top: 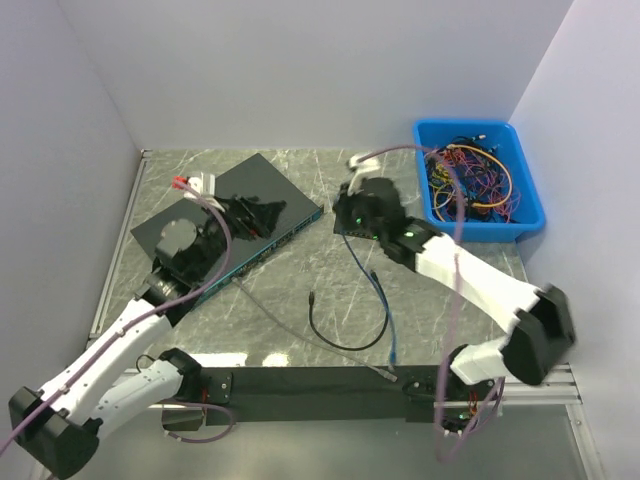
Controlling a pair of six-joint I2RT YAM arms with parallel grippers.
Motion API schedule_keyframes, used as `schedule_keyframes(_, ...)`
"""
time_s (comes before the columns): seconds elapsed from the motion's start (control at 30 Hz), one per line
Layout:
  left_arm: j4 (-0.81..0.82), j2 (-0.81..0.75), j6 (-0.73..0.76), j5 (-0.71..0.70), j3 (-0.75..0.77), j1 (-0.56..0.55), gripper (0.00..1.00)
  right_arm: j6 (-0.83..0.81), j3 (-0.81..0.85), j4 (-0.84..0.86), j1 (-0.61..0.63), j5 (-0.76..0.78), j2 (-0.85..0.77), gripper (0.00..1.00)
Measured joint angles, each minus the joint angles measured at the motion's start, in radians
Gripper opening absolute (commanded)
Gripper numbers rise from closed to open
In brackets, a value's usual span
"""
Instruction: Insert the plug into the switch port
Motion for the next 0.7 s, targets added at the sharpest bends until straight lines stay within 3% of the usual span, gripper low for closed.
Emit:
schedule_keyframes(0.17, -0.045, 0.101, 0.004, 0.002, 0.035, 0.183, 0.91, 0.032, -0.037, -0.068, 0.000, -0.073, 0.171, 0.00)
schedule_keyframes(0.37, -0.048, 0.345, -0.008, 0.086, 0.155, 0.379, 0.87, 0.047, 0.004, -0.077, 0.000, -0.135, 0.273, 0.00)
schedule_keyframes(0.7, -0.089, 0.753, -0.003, 0.156, 0.443, 0.531, 0.85, 0.050, 0.061, -0.093, 0.000, -0.222, 0.448, 0.00)
